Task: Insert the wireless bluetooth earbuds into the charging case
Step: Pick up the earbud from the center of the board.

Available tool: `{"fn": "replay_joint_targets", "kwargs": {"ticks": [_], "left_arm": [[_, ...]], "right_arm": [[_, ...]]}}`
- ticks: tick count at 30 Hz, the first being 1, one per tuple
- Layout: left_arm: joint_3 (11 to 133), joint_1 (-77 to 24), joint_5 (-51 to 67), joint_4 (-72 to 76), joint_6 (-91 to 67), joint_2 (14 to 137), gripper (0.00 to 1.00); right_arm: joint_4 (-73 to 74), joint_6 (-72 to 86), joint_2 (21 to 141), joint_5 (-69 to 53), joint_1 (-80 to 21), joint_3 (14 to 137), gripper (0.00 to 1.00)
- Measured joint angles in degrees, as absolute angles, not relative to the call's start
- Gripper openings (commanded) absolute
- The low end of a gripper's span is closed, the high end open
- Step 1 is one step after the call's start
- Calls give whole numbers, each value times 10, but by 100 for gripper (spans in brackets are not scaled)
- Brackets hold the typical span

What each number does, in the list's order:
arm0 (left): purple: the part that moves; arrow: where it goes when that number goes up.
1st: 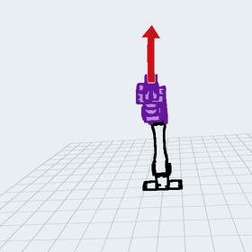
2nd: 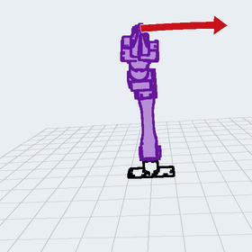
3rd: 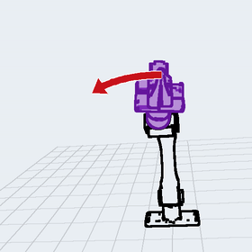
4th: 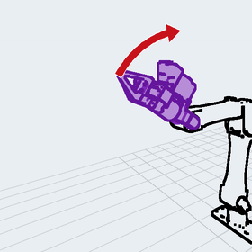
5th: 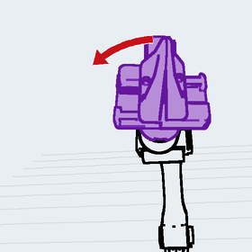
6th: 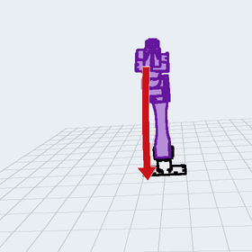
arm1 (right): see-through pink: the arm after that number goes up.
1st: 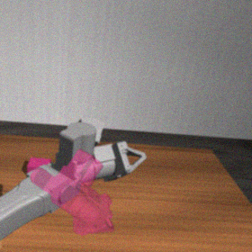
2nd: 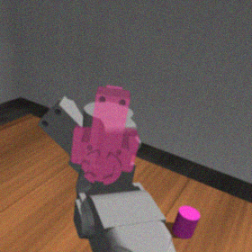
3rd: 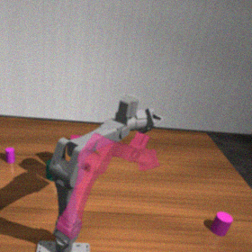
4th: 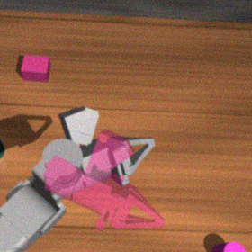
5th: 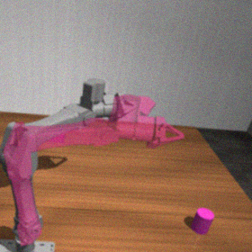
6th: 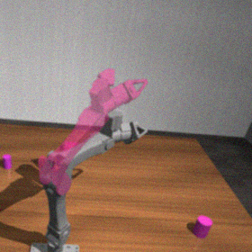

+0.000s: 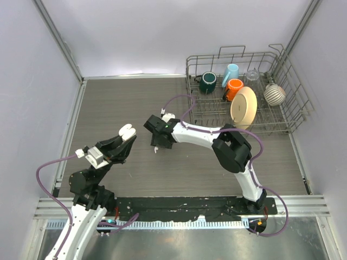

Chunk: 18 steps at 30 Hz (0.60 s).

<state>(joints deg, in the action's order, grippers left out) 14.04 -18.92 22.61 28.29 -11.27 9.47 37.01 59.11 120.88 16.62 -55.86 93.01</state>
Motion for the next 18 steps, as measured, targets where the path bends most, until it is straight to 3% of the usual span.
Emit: {"fn": "replay_joint_targets", "kwargs": {"ticks": [18], "left_arm": [[140, -189, 220, 268, -105, 86, 0]], "right_arm": [[370, 591, 1244, 142, -565, 955, 44]]}}
